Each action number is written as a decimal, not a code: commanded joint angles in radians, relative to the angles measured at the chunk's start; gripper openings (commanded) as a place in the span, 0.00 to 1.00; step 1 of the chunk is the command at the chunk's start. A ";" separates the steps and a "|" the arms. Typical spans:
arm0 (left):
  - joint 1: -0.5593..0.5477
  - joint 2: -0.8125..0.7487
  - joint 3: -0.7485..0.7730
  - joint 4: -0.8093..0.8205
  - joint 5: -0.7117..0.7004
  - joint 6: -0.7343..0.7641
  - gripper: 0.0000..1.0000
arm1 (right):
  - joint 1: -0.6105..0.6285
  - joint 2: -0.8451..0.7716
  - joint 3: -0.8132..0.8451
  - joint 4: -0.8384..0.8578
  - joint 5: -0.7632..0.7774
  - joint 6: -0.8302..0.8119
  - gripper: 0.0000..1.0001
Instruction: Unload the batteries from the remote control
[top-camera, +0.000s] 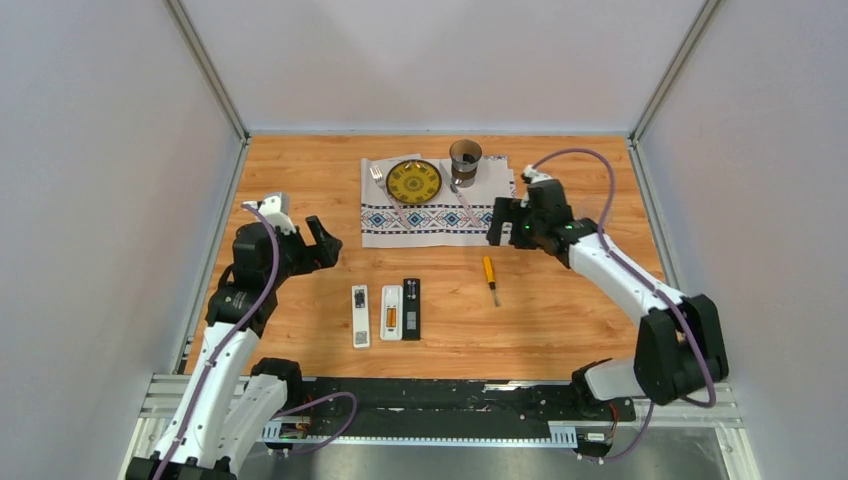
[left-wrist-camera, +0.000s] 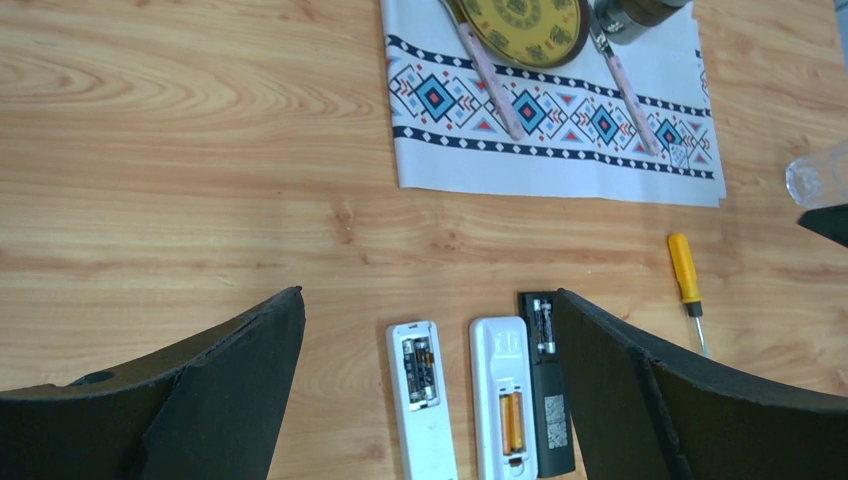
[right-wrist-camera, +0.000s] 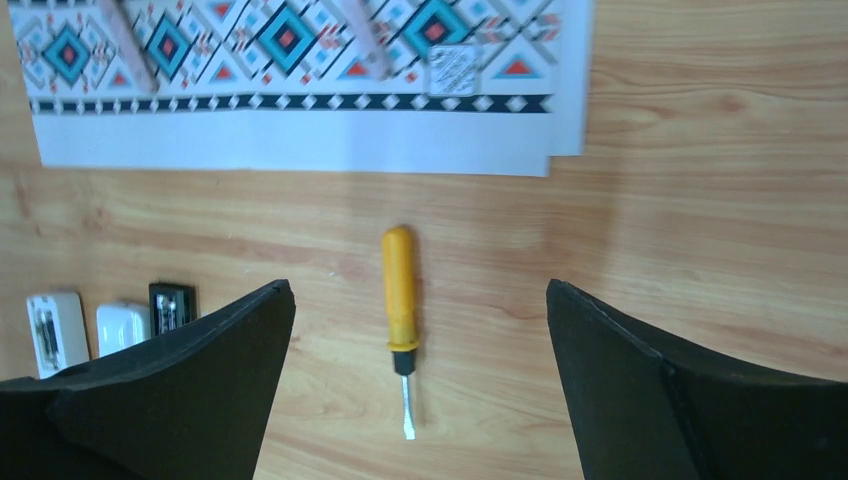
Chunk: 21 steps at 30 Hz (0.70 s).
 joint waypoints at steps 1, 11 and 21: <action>-0.001 0.053 0.039 -0.020 0.078 0.014 1.00 | 0.120 0.142 0.110 -0.098 0.123 -0.063 1.00; -0.002 0.059 0.038 -0.041 0.127 0.043 1.00 | 0.193 0.414 0.179 -0.121 0.160 -0.042 0.57; -0.002 0.045 0.087 -0.072 0.187 0.074 1.00 | 0.193 0.380 0.205 -0.118 0.083 -0.017 0.00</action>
